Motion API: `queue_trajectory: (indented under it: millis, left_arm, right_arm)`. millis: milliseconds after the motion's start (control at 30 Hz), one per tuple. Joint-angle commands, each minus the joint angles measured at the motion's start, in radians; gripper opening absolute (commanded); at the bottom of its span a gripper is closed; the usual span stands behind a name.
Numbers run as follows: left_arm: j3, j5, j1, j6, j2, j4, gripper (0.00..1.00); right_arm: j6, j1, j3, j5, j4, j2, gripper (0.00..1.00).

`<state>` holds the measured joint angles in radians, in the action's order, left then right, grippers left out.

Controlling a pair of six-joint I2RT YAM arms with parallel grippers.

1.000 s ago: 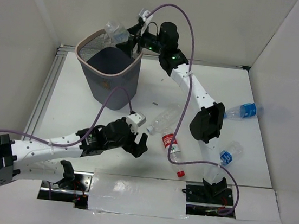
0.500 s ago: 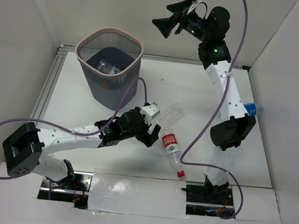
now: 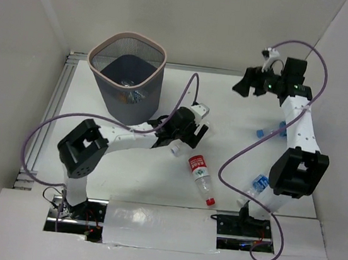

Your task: Put the plastic bottles in the bin

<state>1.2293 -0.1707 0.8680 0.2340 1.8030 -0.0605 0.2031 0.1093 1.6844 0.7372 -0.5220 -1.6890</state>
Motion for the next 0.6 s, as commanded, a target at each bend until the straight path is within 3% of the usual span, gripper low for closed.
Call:
queue_trajectory:
  millis: [0, 267, 333, 500, 567]
  left_arm:
    - [0.105, -0.033, -0.015, -0.028, 0.091, 0.02, 0.93]
    - [0.22, -0.066, -0.004, -0.038, 0.243, 0.109, 0.83]
    - [0.22, -0.087, -0.004, -0.027, 0.252, 0.11, 0.73]
    - [0.199, -0.078, -0.004, -0.018, 0.252, 0.11, 0.65]
    - [0.199, -0.078, -0.004, -0.018, 0.239, 0.119, 0.55]
  right_arm:
    - [0.157, 0.022, -0.142, 0.129, -0.174, 0.155, 1.0]
    - [0.219, 0.095, -0.362, 0.163, -0.23, 0.334, 1.0]
    - [0.219, 0.095, -0.38, 0.163, -0.24, 0.344, 1.0]
    - [0.219, 0.124, -0.411, 0.195, -0.285, 0.347, 1.0]
    - [0.219, 0.133, -0.42, 0.185, -0.268, 0.347, 1.0]
